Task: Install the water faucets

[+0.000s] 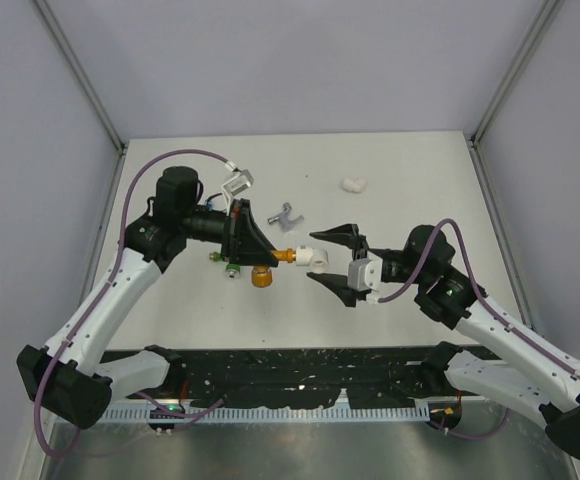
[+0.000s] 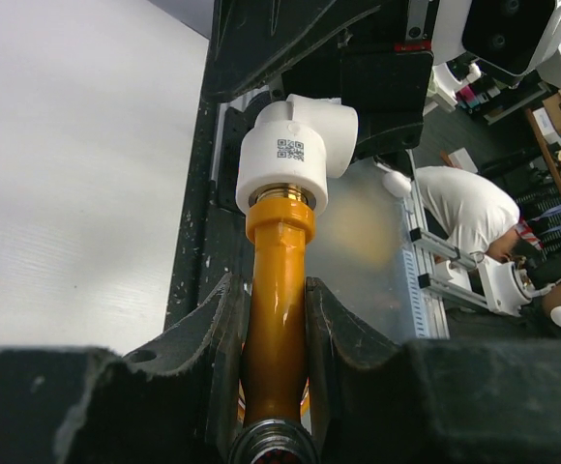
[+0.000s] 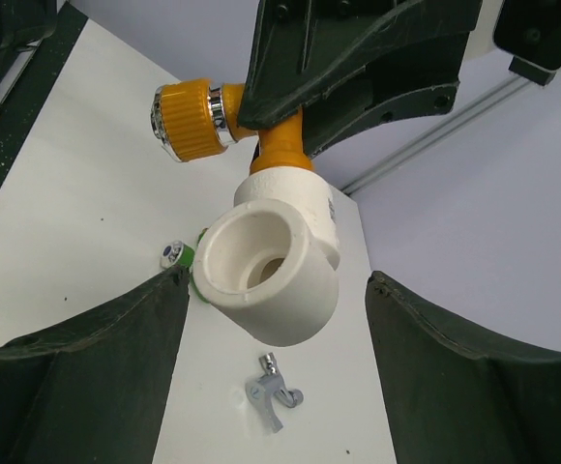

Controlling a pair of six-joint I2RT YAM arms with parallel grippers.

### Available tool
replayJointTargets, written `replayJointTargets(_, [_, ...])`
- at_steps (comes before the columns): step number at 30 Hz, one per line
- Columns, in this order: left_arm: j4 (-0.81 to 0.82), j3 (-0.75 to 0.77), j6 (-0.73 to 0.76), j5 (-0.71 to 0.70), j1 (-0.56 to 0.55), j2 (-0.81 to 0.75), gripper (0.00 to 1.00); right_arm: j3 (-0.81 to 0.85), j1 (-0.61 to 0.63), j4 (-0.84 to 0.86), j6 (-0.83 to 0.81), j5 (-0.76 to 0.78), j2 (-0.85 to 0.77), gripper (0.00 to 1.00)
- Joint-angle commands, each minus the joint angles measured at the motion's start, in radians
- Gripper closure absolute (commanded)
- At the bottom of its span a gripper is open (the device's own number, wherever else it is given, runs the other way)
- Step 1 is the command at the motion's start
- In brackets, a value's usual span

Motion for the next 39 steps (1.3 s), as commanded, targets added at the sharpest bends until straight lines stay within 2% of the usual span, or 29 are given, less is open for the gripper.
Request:
replayJointTargets(1, [-0.027, 0.049, -0.032, 0.062, 0.006, -0.008, 1.00, 0.044, 0.016, 0.116, 0.029, -0.068, 0.010, 0.24])
replayJointTargets(6, [-0.037, 0.049, -0.045, 0.065, 0.004, -0.005, 1.00, 0.055, 0.031, 0.133, 0.041, -0.086, 0.036, 0.28])
replayJointTargets(10, [-0.042, 0.051, -0.051, 0.065, 0.003, -0.007, 1.00, 0.067, 0.037, 0.151, 0.070, -0.117, 0.057, 0.38])
replayJointTargets(12, [-0.042, 0.049, -0.049, 0.067, 0.003, -0.008, 1.00, 0.073, 0.040, 0.158, 0.092, -0.121, 0.071, 0.47])
replayJointTargets(14, [-0.042, 0.048, -0.034, 0.064, 0.003, -0.017, 1.00, 0.075, 0.042, 0.184, 0.141, -0.125, 0.080, 0.63])
replayJointTargets(16, [-0.043, 0.043, -0.006, 0.049, 0.000, -0.033, 1.00, 0.070, 0.042, 0.222, 0.214, -0.124, 0.089, 0.86])
replayJointTargets(18, [-0.065, 0.043, 0.068, 0.032, 0.000, -0.057, 1.00, 0.072, 0.040, 0.265, 0.332, -0.131, 0.102, 0.95])
replayJointTargets(23, [-0.171, 0.031, 0.357, -0.173, -0.020, -0.192, 1.00, 0.153, 0.042, 0.262, 0.738, -0.172, 0.163, 0.95])
replayJointTargets(24, [-0.169, 0.017, 0.398, -0.207, -0.025, -0.223, 1.00, 0.156, 0.042, 0.276, 0.792, -0.178, 0.181, 0.95])
replayJointTargets(25, [-0.147, -0.001, 0.423, -0.262, -0.031, -0.258, 1.00, 0.161, 0.040, 0.311, 0.943, -0.172, 0.191, 0.95])
replayJointTargets(29, [-0.065, -0.099, 0.576, -0.454, -0.077, -0.404, 1.00, 0.155, 0.042, 0.380, 1.300, -0.105, 0.240, 0.95])
replayJointTargets(32, [0.008, -0.187, 0.699, -0.679, -0.169, -0.516, 1.00, 0.150, 0.042, 0.426, 1.489, -0.078, 0.284, 0.95])
replayJointTargets(36, [0.016, -0.233, 0.843, -0.919, -0.305, -0.588, 1.00, 0.109, 0.042, 0.596, 1.757, -0.079, 0.338, 0.95])
replayJointTargets(39, [0.019, -0.268, 0.941, -1.069, -0.399, -0.613, 1.00, 0.074, 0.042, 0.656, 1.813, -0.059, 0.364, 0.95])
